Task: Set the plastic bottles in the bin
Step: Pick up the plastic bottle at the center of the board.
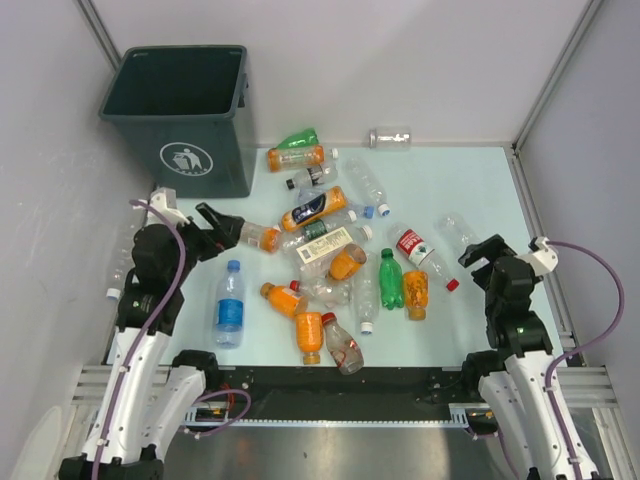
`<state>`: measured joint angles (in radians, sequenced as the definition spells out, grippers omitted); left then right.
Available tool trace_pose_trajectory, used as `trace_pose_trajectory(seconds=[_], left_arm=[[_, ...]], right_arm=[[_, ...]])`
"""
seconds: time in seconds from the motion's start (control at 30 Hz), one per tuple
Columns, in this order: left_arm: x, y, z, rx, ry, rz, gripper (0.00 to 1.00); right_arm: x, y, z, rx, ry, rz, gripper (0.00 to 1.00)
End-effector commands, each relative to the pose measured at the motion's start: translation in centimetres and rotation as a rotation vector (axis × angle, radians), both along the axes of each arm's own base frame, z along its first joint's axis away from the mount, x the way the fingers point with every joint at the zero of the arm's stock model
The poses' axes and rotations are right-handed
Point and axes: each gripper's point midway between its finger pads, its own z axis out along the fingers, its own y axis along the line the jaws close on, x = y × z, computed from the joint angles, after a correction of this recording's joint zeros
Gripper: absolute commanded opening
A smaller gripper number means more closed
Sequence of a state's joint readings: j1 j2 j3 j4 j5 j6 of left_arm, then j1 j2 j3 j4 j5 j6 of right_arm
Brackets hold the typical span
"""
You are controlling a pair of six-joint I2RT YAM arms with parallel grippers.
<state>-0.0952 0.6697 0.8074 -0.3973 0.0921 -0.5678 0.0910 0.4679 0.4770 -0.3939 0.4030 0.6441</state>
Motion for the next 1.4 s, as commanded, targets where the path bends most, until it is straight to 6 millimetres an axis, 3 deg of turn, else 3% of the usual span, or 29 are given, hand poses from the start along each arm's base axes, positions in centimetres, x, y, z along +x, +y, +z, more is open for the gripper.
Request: trace_pose_trajectory(seconds=[0.0,0.03,0.1,0.13,0.27,0.4,0.57,0.97,1.37], left_arm=[[-1.3,-3.1,-1.7,-0.085,0.044,-0.167,1.0],[-2.0,-4.2,-3.8,-0.154,0.104,-0.208,1.0],[-2.6,-5.4,-4.9,-0.204,0.115,-0.237,1.0],[-3.0,-5.8,-6.3,-0.23,0.156,-0.232,1.0],[-3.4,-6.5,-8.0,-0.208,0.2,-0.163,1.0],[-4.5,-8.5,-10.1,-0.281,0.309,-0.125,1.0],[-5.6,-9.1,-14.3,-0.369,0.451,0.009,1.0],[-6.6,-10.0,-18.0,-0.333,0.629,0.154,1.0],[-5.7,-10.3,-20.2,-0.269,0.66,0.184,1.0]], right_arm=[[0.7,2.0,0.9,0.086,0.007,0.073,1.0],[0.6,2.1,0.7,0.098,0.025,0.075,1.0],[0.7,2.5,-0.1,0.125,0.068,0.077,1.0],[0.6,2.6,-0.3,0.134,0.088,0.076,1.0],[0.5,2.8,-1.6,0.143,0.151,0.078,1.0],[0.1,2.7,-2.5,0.14,0.19,0.064,1.0],[-0.2,2.4,-2.7,0.133,0.205,0.054,1.0],[0.1,2.5,-2.9,0.133,0.209,0.054,1.0],[0.3,2.2,-3.3,0.12,0.225,0.043,1.0]])
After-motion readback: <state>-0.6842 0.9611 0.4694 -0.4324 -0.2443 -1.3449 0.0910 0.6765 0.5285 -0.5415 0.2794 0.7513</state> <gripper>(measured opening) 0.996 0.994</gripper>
